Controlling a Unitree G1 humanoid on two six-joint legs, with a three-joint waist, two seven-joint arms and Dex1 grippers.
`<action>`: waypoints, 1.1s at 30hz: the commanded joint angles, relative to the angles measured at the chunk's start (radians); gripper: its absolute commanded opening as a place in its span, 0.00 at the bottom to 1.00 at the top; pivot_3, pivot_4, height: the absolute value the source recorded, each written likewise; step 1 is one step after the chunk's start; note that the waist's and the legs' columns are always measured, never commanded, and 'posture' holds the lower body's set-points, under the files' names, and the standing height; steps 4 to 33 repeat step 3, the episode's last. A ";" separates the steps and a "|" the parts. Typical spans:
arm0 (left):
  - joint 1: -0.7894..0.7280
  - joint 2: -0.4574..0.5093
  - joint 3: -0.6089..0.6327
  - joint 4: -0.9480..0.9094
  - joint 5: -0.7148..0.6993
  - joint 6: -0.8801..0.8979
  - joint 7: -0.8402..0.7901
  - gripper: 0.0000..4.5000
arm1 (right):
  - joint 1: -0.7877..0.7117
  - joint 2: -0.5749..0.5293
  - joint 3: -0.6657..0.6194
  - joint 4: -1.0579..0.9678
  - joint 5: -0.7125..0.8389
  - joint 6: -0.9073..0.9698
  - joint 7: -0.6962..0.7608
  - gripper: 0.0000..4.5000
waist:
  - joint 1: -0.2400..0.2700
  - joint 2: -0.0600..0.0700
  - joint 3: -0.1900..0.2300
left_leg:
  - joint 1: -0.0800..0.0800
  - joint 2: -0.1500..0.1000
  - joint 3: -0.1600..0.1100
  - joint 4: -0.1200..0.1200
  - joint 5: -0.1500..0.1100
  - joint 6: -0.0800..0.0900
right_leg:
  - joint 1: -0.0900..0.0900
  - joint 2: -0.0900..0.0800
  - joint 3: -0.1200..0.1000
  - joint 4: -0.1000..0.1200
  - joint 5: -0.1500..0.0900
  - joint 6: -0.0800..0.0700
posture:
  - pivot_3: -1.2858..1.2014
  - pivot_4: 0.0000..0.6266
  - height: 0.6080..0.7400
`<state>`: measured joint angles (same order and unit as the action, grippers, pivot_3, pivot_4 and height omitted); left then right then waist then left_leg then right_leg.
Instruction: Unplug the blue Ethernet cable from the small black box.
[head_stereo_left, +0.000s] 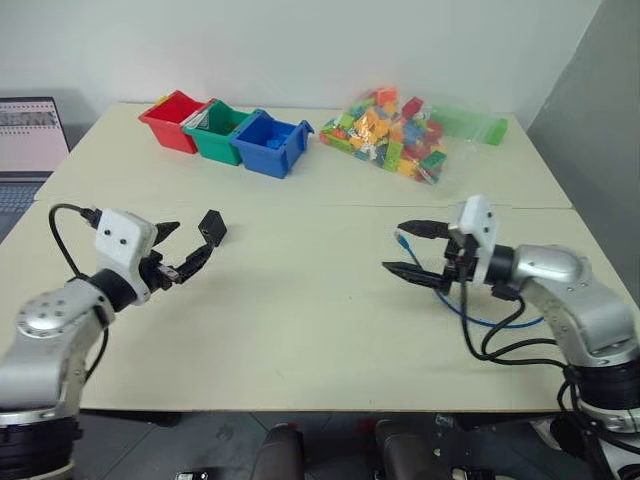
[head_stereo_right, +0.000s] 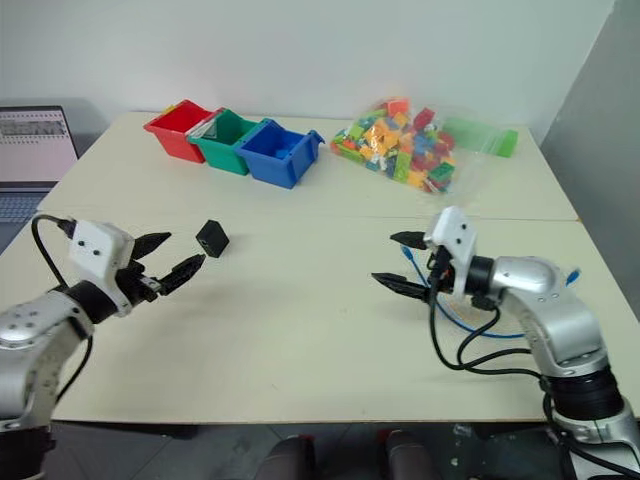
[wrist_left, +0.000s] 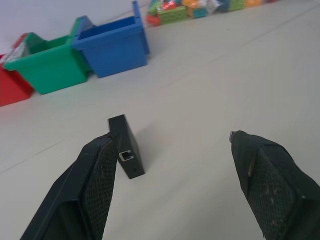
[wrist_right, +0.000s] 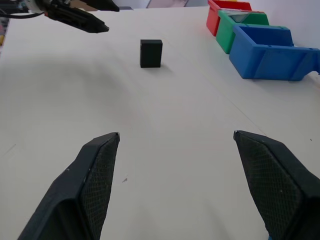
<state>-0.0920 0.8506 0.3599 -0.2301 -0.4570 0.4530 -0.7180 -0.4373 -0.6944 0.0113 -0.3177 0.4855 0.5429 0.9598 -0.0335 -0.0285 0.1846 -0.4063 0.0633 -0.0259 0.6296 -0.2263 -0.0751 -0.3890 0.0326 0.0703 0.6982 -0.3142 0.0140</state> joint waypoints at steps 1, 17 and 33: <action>-0.010 0.041 0.035 -0.024 -0.051 0.036 -0.066 0.82 | 0.017 -0.039 -0.037 0.001 0.023 -0.009 0.045 0.86 | 0.000 0.000 0.000 | 0.000 0.000 0.000 0.000 0.000 0.000 | 0.000 0.000 0.000 0.000 0.000 0.000 | 0.52 0.24 1.00; -0.013 0.037 0.039 -0.020 -0.056 0.033 -0.075 0.82 | 0.022 -0.043 -0.035 0.004 0.018 -0.020 0.044 0.86 | 0.000 0.000 0.000 | 0.000 0.000 0.000 0.000 0.000 0.000 | 0.000 0.000 0.001 0.000 -0.001 0.001 | 0.52 0.24 1.00; -0.013 0.037 0.039 -0.020 -0.056 0.033 -0.075 0.82 | 0.022 -0.043 -0.035 0.004 0.018 -0.020 0.044 0.86 | 0.000 0.000 0.000 | 0.000 0.000 0.000 0.000 0.000 0.000 | 0.000 0.000 0.001 0.000 -0.001 0.001 | 0.52 0.24 1.00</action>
